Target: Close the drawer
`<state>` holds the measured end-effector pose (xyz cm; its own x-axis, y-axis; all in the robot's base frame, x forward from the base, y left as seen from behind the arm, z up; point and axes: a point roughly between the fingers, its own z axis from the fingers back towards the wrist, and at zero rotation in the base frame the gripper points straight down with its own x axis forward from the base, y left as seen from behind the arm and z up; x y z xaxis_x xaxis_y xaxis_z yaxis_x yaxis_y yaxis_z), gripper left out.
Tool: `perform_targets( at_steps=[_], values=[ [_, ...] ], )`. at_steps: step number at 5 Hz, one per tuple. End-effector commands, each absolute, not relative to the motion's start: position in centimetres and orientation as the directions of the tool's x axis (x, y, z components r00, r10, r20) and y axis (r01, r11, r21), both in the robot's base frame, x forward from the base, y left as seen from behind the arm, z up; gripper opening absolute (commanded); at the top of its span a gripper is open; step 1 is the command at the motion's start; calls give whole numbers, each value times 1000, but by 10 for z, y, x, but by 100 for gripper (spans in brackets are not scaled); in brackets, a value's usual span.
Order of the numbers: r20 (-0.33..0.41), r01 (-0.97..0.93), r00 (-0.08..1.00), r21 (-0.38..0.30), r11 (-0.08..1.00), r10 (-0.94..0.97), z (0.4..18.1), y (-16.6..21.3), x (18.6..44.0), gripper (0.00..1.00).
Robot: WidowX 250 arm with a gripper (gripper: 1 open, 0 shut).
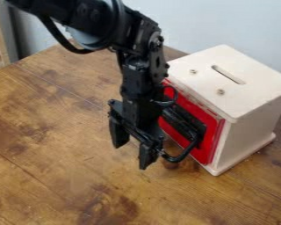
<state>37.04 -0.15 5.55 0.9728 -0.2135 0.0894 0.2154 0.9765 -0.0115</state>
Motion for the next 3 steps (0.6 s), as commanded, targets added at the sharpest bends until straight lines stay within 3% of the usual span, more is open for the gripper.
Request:
perform_targets(
  at_steps=[1,3],
  values=[
    [211,283,936,31,959,-283,100,-3,380,100],
    [176,284,943,15,959,-282,81,-10,376,100]
  ],
)
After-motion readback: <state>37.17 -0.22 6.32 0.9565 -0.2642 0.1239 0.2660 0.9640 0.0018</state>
